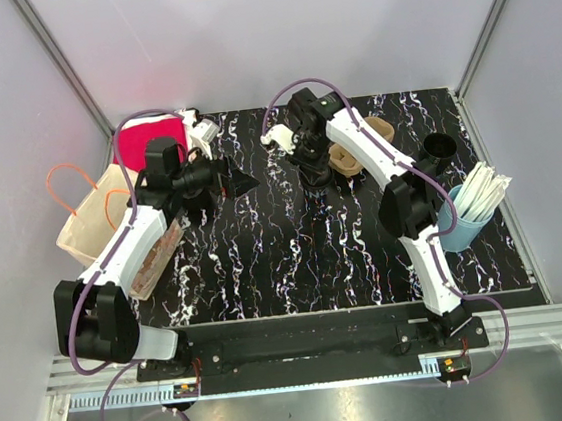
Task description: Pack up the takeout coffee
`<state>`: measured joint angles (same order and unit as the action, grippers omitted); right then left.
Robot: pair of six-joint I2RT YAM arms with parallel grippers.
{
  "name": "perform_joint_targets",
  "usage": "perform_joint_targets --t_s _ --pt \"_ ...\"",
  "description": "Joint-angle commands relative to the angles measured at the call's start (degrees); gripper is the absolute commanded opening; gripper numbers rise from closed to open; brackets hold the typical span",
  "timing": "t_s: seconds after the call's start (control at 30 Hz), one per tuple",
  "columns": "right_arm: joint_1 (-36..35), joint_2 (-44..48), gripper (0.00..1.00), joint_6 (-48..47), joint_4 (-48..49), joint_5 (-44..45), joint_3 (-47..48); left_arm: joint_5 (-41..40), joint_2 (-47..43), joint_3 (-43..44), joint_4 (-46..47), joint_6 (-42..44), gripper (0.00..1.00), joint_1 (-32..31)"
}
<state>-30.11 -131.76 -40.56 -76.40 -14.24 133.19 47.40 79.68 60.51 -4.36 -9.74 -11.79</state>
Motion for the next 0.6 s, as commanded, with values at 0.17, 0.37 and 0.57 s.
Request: perform_joint_targets --t_s 0.17,0.37,0.57 --pt "-0.21 -0.16 0.00 0.74 -2.26 1.49 3.05 1.82 0.48 1.01 2.78 -0.46 0.99 0.01" --pt "-0.21 -1.56 0.00 0.74 -1.82 1.41 3.66 1.82 0.56 1.10 2.78 -0.46 0.99 0.10" --pt "-0.13 -2.35 0.00 1.00 -1.47 1.06 4.98 2.00 0.92 1.10 2.87 -0.46 0.99 0.02"
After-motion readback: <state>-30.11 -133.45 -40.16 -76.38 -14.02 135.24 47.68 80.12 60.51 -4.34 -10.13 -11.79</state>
